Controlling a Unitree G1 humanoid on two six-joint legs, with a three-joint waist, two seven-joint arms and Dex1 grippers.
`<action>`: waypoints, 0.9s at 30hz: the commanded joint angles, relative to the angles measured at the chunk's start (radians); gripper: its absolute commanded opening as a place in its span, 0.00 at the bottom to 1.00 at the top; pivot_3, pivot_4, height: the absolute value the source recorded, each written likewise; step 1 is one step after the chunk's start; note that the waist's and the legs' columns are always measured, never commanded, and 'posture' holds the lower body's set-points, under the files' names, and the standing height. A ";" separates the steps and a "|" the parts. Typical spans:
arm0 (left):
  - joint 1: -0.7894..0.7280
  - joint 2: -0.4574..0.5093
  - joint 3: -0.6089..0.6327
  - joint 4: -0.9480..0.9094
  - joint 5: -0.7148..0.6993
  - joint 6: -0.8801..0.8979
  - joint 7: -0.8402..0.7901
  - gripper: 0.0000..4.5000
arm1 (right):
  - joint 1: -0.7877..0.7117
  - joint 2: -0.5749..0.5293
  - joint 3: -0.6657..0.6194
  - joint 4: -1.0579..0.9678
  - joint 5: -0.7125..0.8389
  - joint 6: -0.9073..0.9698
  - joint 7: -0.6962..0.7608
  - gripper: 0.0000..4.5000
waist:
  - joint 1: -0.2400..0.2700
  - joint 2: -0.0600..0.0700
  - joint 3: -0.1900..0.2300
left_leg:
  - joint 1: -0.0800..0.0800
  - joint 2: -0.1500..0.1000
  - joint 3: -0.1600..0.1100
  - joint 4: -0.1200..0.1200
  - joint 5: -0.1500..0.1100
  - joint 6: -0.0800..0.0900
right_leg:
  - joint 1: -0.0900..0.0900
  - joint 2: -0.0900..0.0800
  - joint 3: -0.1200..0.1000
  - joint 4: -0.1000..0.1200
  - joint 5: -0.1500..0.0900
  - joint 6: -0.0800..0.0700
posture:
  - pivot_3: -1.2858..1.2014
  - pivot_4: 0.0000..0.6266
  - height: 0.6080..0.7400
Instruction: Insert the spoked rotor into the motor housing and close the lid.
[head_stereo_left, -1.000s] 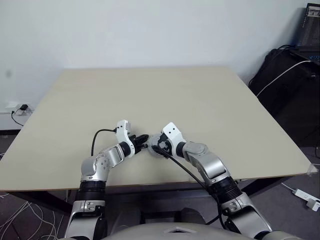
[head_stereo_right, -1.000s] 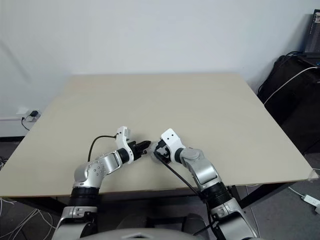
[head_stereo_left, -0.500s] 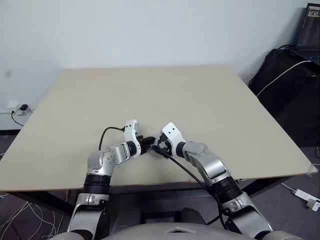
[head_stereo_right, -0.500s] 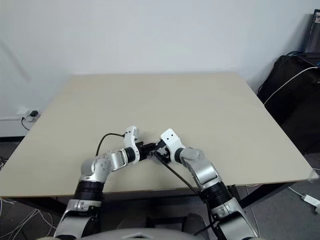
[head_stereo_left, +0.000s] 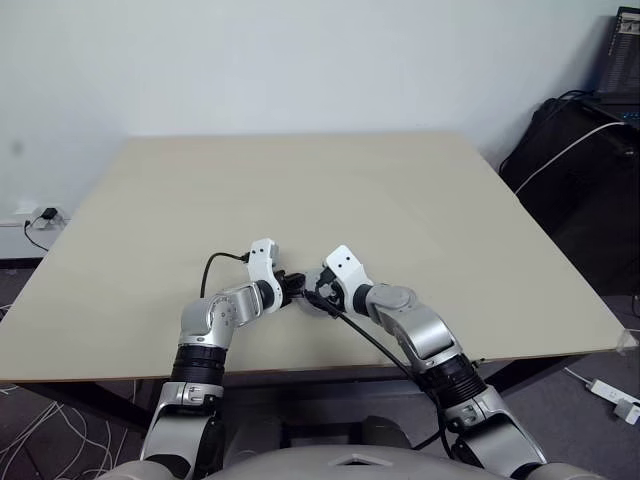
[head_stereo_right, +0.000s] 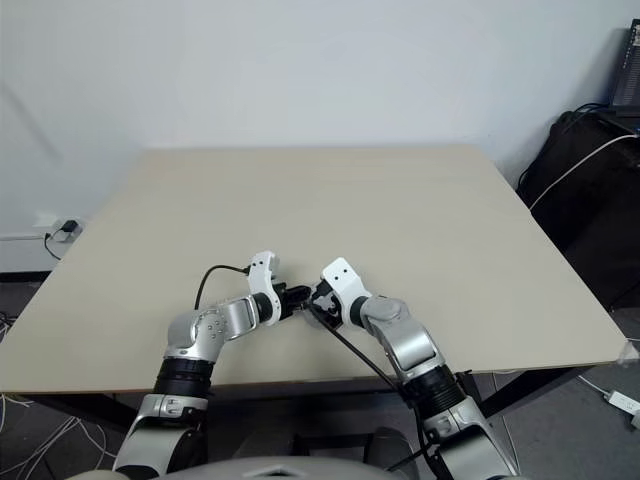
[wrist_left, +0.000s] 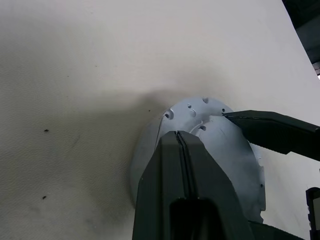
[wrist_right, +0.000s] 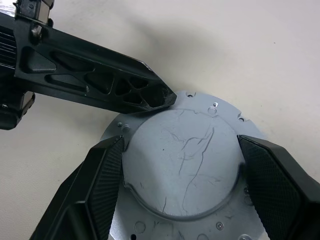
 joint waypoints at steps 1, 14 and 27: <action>0.002 0.005 -0.016 -0.007 0.003 0.039 -0.015 0.00 | 0.024 -0.025 0.019 0.038 -0.026 0.050 -0.003 0.73 | 0.000 0.000 0.000 | 0.000 0.000 0.000 0.000 0.000 0.000 | 0.000 0.000 0.000 0.000 0.000 0.000 | 0.52 0.00 1.00; 0.027 -0.010 -0.045 -0.041 -0.010 0.103 -0.063 0.00 | 0.051 -0.013 -0.006 -0.002 0.003 0.060 -0.003 0.99 | 0.008 -0.003 -0.003 | 0.000 0.000 0.000 0.000 -0.001 0.000 | 0.000 -0.001 0.000 0.000 0.000 0.001 | 0.52 0.00 1.00; 0.031 -0.011 -0.051 -0.048 -0.003 0.101 -0.081 0.00 | 0.233 -0.125 -0.131 -0.371 0.088 0.119 0.016 0.99 | 0.019 -0.005 -0.002 | 0.000 -0.001 -0.001 0.000 -0.002 0.000 | 0.000 -0.003 -0.001 -0.001 -0.002 0.002 | 0.52 0.00 1.00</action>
